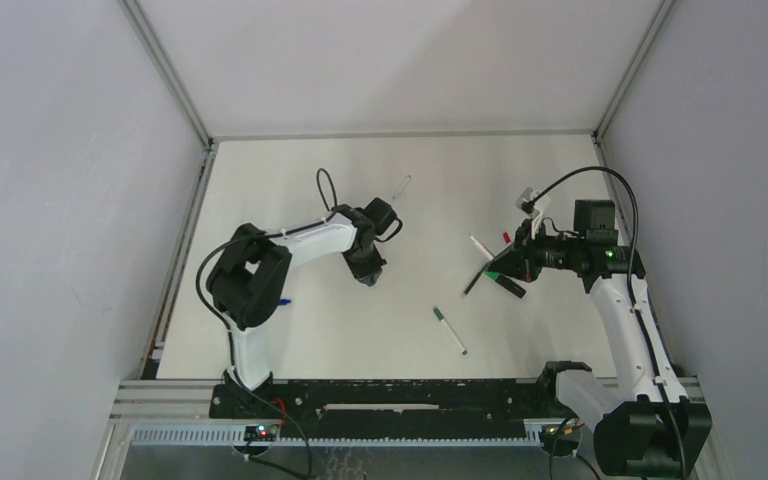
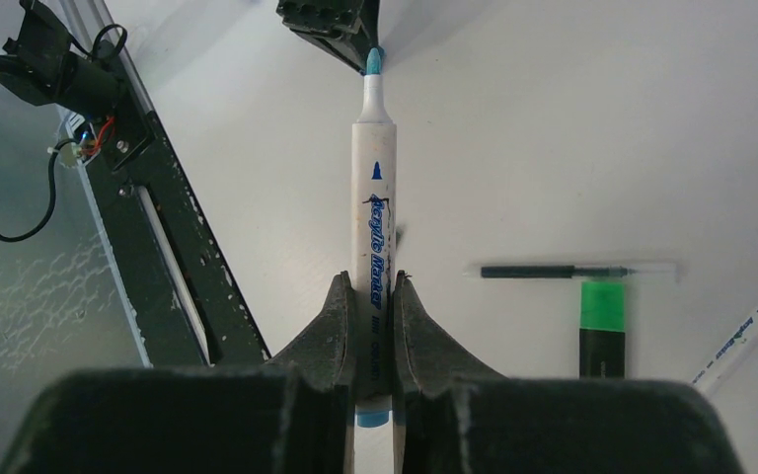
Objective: Insert the pens into the pen caps
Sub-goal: Insert the pen cap onto the pen.
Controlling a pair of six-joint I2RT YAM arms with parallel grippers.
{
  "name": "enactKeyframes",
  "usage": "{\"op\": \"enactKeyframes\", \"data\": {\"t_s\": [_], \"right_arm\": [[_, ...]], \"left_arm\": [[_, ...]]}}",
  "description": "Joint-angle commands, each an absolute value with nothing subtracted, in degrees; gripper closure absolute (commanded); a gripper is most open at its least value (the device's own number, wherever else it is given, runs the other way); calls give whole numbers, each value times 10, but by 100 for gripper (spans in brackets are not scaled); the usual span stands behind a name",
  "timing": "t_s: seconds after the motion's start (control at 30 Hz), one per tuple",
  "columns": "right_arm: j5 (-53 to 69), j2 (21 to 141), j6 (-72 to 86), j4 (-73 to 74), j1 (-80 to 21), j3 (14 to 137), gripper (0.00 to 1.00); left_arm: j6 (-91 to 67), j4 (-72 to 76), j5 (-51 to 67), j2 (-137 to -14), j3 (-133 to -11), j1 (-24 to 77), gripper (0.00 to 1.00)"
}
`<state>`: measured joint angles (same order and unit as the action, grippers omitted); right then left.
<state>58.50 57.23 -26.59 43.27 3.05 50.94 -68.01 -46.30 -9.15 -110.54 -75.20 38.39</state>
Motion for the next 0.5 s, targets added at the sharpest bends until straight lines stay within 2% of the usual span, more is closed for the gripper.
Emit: {"op": "enactKeyframes", "data": {"t_s": [0.0,0.3,0.47], "right_arm": [[604,566,-257,414,34,509,100],[606,569,-256,412,34,504,100],[607,567,-256,413,34,504,100]], "left_arm": [[-544,-455,-81,-1081,-714,384,86],[-424,-420,-45,-1059,-692,388,88],[-434,-425,-44,-1076,-700,386,73]]}}
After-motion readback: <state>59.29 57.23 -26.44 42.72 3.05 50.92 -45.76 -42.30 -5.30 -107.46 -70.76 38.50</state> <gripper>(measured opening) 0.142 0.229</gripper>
